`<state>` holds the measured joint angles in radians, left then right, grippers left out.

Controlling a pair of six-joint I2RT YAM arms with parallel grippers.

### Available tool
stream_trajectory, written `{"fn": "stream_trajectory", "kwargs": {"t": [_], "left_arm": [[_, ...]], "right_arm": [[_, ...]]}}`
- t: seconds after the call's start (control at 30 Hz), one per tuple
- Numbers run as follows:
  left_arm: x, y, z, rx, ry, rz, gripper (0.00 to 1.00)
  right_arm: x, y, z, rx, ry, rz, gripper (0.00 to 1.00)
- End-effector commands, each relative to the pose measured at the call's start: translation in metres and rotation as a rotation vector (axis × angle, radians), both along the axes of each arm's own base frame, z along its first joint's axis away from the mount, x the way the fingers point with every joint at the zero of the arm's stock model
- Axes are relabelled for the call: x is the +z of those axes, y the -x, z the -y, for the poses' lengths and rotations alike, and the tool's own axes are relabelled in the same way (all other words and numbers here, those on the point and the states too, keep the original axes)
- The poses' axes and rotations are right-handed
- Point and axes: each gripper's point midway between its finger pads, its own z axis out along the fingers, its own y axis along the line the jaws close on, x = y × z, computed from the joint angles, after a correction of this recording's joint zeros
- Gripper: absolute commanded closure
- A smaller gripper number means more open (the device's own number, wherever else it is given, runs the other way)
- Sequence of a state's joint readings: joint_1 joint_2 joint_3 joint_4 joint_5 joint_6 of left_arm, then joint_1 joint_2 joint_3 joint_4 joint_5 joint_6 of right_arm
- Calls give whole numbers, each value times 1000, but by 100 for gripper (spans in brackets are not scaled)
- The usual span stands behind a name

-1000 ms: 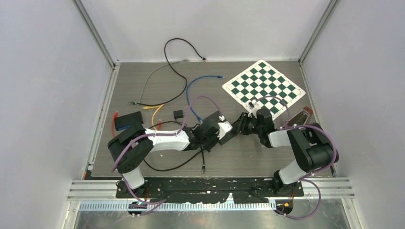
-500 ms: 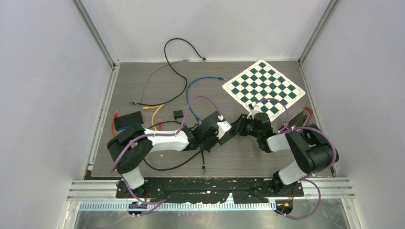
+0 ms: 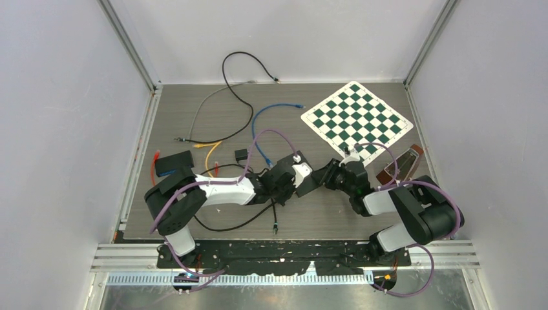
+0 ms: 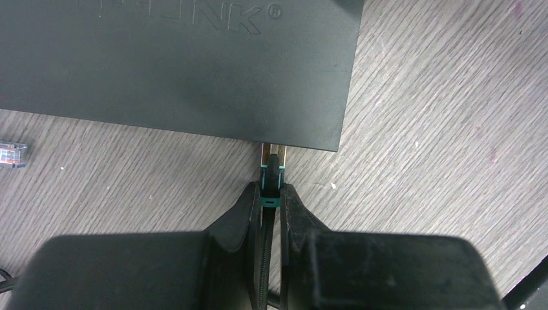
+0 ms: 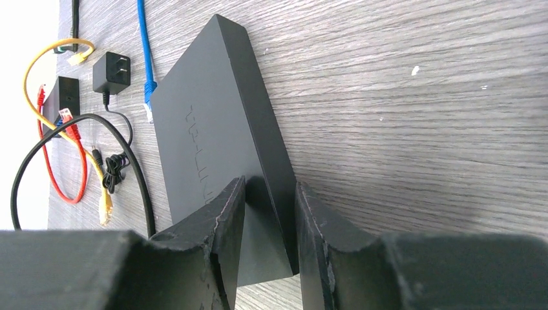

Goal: Insert the plug into the switch port
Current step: Insert the connector into the switch port.

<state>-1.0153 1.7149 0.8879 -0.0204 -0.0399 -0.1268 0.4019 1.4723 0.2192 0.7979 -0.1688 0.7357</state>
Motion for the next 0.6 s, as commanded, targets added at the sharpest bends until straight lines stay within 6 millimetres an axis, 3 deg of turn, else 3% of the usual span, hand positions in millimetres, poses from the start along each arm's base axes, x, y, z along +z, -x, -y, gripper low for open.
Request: {"fn": "stream_trajectory", "kwargs": {"t": [0.0, 0.13, 0.23, 0.33, 0.37, 0.47, 0.57], "left_arm": [[64, -21, 75, -119, 359, 211, 100], [52, -16, 66, -148, 296, 205, 100], [53, -17, 58, -133, 258, 205, 93], [52, -17, 49, -114, 229, 205, 84], [52, -16, 47, -111, 221, 199, 80], [51, -14, 40, -88, 205, 185, 73], [49, -12, 31, -70, 191, 179, 66]], "right_arm": [[-31, 105, -45, 358, -91, -371, 65], [-27, 87, -30, 331, -30, -335, 60], [-24, 77, -12, 277, 11, -334, 55], [-4, 49, 7, 198, 76, -257, 50], [-4, 49, 16, 178, 104, -275, 48], [26, 21, 26, 122, 129, -194, 41], [41, 10, 36, 107, 158, -176, 37]]}}
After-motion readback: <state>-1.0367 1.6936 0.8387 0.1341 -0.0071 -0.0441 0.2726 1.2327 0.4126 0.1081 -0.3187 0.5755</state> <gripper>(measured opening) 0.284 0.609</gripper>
